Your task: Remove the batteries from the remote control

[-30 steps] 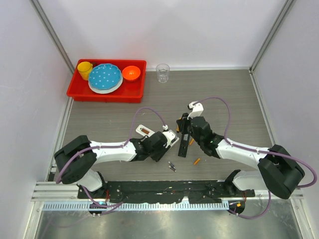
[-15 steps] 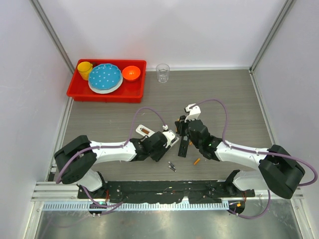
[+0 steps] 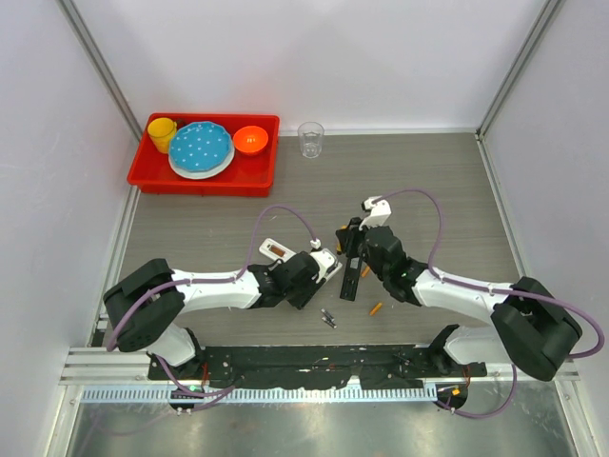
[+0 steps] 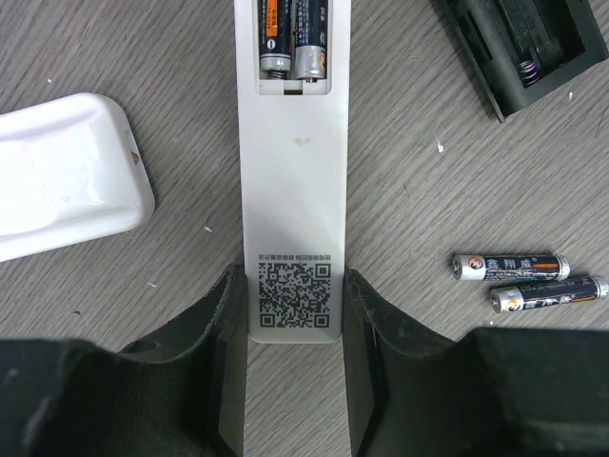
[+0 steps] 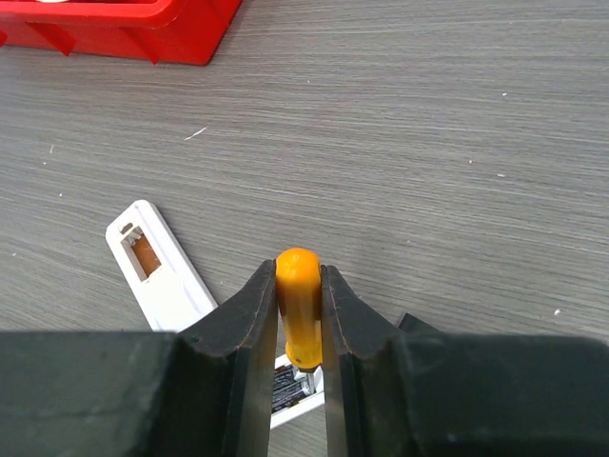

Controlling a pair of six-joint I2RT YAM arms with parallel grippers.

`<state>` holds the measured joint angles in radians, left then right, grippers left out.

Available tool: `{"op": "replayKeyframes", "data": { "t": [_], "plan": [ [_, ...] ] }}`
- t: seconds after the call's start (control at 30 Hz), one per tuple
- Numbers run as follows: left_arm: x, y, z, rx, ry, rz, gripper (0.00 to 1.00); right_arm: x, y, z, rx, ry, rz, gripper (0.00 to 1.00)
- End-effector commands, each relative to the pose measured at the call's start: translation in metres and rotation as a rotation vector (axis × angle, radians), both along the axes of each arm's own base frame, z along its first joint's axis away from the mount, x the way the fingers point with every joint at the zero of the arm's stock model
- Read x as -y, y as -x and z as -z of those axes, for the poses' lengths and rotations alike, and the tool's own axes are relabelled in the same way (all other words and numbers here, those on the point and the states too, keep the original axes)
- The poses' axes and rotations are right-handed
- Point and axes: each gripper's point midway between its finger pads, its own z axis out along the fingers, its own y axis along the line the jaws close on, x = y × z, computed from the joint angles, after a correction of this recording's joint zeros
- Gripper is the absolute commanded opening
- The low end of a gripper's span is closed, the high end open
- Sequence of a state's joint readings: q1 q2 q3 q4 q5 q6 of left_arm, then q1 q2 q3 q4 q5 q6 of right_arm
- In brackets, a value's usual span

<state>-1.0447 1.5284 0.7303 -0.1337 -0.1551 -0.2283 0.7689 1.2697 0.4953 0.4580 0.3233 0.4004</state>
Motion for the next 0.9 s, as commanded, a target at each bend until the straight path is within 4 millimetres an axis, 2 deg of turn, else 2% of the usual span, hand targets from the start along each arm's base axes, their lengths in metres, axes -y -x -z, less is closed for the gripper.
{"op": "replayKeyframes", "data": {
  "t": [0.0,0.03,0.1,0.13,0.27,0.4,0.63,0.87],
  "plan": [
    [0.0,-0.004,-0.002,0.008,0.015,-0.02,0.0,-0.02,0.039,0.041,-0.266,-0.092,-0.147,0.01],
    [0.0,-0.004,-0.002,0.009,0.015,-0.02,0.0,-0.015,0.033,0.039,-0.276,-0.124,-0.139,0.01],
    [0.0,-0.005,-0.002,0.009,0.013,-0.02,0.0,-0.018,0.038,0.039,-0.32,-0.184,-0.196,0.01],
    [0.0,-0.005,-0.002,0.01,0.012,-0.021,0.0,-0.013,0.031,0.036,-0.326,-0.226,-0.178,0.01],
    [0.0,-0.005,-0.001,0.009,0.012,-0.021,0.0,-0.013,0.031,0.034,-0.378,-0.33,-0.228,0.01],
    [0.0,-0.005,0.0,0.007,0.006,-0.023,0.0,-0.02,0.036,0.031,-0.406,-0.38,-0.28,0.01],
    [0.0,-0.006,0.001,0.005,0.003,-0.025,0.0,-0.036,0.046,0.005,-0.383,-0.491,-0.405,0.01],
    [0.0,-0.006,0.001,0.003,0.002,-0.022,0.0,-0.046,0.053,-0.005,-0.386,-0.546,-0.481,0.01]
  ]
}}
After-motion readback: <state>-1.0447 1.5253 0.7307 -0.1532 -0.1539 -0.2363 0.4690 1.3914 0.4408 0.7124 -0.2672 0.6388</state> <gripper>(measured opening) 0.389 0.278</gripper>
